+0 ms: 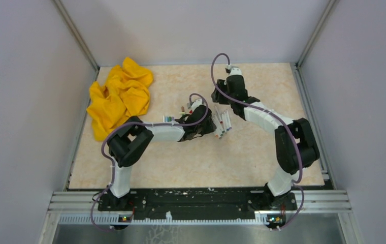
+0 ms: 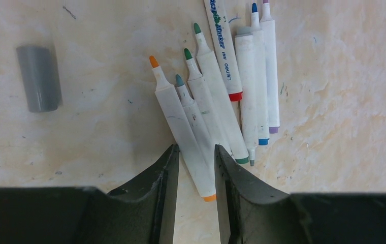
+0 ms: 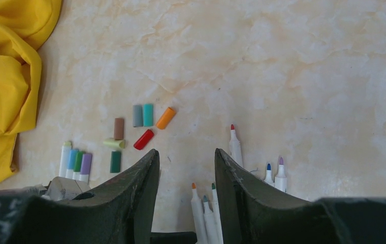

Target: Open the pen caps

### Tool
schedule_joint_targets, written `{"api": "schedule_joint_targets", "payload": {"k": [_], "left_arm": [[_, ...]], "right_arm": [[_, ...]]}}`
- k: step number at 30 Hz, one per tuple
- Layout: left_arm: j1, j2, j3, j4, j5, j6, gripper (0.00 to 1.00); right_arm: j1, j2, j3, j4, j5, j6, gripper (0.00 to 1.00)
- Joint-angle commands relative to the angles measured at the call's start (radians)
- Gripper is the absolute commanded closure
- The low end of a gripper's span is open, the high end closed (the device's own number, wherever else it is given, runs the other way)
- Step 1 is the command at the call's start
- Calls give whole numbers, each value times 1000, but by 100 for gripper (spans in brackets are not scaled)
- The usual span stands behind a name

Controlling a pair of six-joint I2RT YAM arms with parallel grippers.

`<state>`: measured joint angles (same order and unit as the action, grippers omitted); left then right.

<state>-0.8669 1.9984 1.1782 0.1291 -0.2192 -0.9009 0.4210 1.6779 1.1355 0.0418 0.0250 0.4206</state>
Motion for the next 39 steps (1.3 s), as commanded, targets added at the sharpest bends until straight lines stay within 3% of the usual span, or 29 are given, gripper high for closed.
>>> {"api": "schedule_joint_targets", "payload": {"k": [1, 6, 10, 13, 24, 31, 39], "left_arm": [[14, 7, 33, -4, -24, 31, 63], [18, -60, -9, -38, -49, 39, 61], [17, -180, -84, -46, -99, 30, 46], [17, -248, -108, -82, -126, 48, 41], [17, -374, -186, -409, -307, 79, 43], [19, -381, -216, -494, -419, 72, 43], [39, -354, -210, -497, -434, 89, 42]], "right_arm": [[-7, -69, -2, 40, 14, 0, 56], [-7, -83, 4, 34, 5, -8, 56], [-7, -87, 16, 27, -4, -7, 56], [-5, -86, 23, 26, -18, -3, 56], [14, -98, -8, 54, -22, 18, 56], [22, -97, -18, 69, -54, 23, 56], [22, -97, -37, 82, -51, 20, 56]]}}
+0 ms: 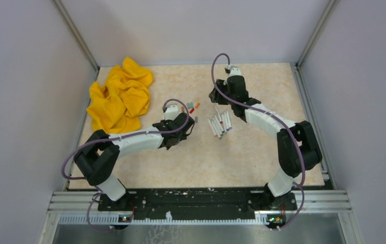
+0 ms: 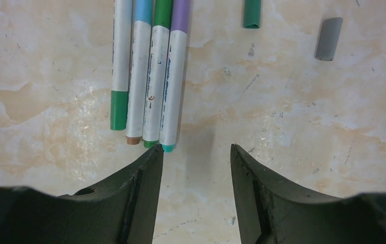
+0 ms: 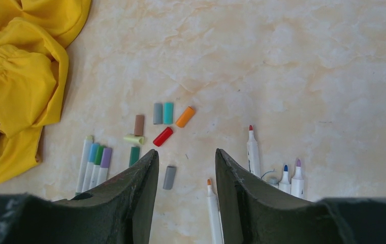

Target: Open the pen caps

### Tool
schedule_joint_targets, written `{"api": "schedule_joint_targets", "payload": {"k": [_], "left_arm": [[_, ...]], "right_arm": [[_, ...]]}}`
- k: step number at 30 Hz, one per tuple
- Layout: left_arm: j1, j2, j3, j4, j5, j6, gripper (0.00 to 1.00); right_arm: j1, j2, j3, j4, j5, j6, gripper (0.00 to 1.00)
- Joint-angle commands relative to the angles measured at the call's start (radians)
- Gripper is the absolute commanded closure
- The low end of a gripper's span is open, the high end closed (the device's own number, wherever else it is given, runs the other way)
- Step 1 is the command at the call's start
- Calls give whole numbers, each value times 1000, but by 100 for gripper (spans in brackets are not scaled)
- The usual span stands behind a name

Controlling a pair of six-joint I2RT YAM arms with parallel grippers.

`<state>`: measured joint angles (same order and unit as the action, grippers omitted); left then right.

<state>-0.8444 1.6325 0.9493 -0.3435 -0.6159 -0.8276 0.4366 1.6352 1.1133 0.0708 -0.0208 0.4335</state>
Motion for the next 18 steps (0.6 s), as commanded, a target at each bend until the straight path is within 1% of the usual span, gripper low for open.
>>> {"api": "schedule_joint_targets", "payload": {"k": [1, 9, 18], "left_arm": [[24, 13, 15, -21, -33, 15, 43], [64, 28, -6, 39, -2, 52, 43], [70, 39, -7, 86, 18, 82, 43]], "right_arm": [[7, -53, -16, 57, -7, 9, 56], [7, -40, -20, 69, -9, 10, 56], [7, -25, -10, 60, -3, 5, 56]]}}
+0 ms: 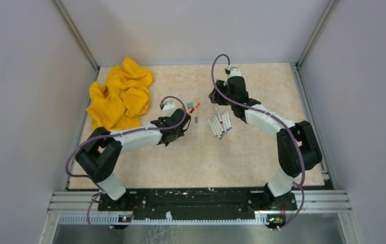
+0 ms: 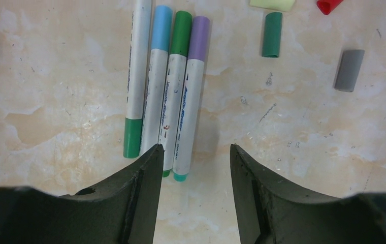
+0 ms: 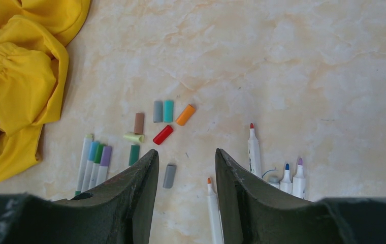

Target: Open the pen caps

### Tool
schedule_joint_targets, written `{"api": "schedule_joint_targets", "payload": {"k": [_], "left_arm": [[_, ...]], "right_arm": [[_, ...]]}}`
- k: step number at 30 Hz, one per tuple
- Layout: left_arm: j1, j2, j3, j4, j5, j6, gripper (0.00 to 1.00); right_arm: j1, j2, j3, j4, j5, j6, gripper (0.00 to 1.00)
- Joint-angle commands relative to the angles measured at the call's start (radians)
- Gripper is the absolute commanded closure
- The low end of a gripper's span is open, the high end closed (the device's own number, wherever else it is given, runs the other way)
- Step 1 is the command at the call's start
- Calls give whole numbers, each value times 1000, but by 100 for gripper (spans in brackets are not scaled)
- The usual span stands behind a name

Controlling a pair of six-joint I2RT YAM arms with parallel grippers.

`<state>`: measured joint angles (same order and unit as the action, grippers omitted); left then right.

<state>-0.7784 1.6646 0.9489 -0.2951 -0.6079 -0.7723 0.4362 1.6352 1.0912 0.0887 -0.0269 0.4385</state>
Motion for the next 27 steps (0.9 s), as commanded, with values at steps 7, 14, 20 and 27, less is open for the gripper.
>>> {"api": "schedule_joint_targets", "payload": {"k": [7, 14, 20, 27], "left_arm": [[8, 11, 1, 63, 20, 62, 44], [27, 39, 14, 76, 48, 73, 44], [43, 47, 12, 91, 67, 80, 45], [49, 63, 7, 105, 86, 83, 45]], "right_arm": [[7, -12, 17, 44, 2, 2, 55], [7, -15, 25, 34, 10, -3, 55], [6, -12, 27, 31, 12, -5, 55], [6, -8, 25, 32, 13, -6, 55]]}}
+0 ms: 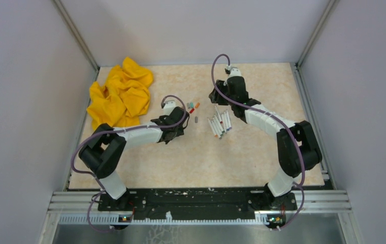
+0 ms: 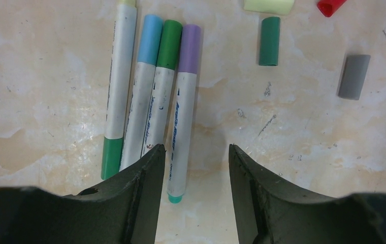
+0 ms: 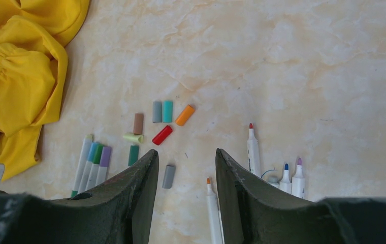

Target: Open the pen caps

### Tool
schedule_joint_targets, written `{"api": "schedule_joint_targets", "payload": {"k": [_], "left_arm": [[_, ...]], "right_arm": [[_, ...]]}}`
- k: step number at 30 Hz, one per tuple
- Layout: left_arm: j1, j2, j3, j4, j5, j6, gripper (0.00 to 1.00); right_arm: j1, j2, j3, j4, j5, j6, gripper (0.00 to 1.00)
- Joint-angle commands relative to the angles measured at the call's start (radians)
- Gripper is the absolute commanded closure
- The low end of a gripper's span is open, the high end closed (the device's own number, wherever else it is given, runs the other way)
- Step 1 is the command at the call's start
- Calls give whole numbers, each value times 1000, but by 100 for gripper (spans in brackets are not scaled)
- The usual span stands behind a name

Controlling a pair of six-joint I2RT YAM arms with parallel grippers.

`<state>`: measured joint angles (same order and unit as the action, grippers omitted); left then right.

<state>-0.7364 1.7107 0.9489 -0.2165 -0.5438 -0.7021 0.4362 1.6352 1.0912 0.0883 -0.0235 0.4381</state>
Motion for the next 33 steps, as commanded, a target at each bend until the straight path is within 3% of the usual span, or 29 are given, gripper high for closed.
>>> {"api": "schedule_joint_targets", "payload": {"k": [1, 12, 17, 29, 33], "left_arm": [[9, 21, 8, 27, 25, 17, 45], [21, 41, 3, 19, 83, -17, 48], [21, 51, -7, 27, 133, -30, 59], [23, 109, -3, 32, 201, -43, 75], [25, 128, -1, 41, 230, -39, 91]], "right_arm": [[7, -6, 23, 33, 10, -5, 55], [2, -8, 9, 40, 13, -1, 55], [0, -18, -2, 38, 17, -2, 55], [-9, -40, -29, 39, 17, 0, 55], [-10, -48, -38, 41, 15, 3, 55]]}}
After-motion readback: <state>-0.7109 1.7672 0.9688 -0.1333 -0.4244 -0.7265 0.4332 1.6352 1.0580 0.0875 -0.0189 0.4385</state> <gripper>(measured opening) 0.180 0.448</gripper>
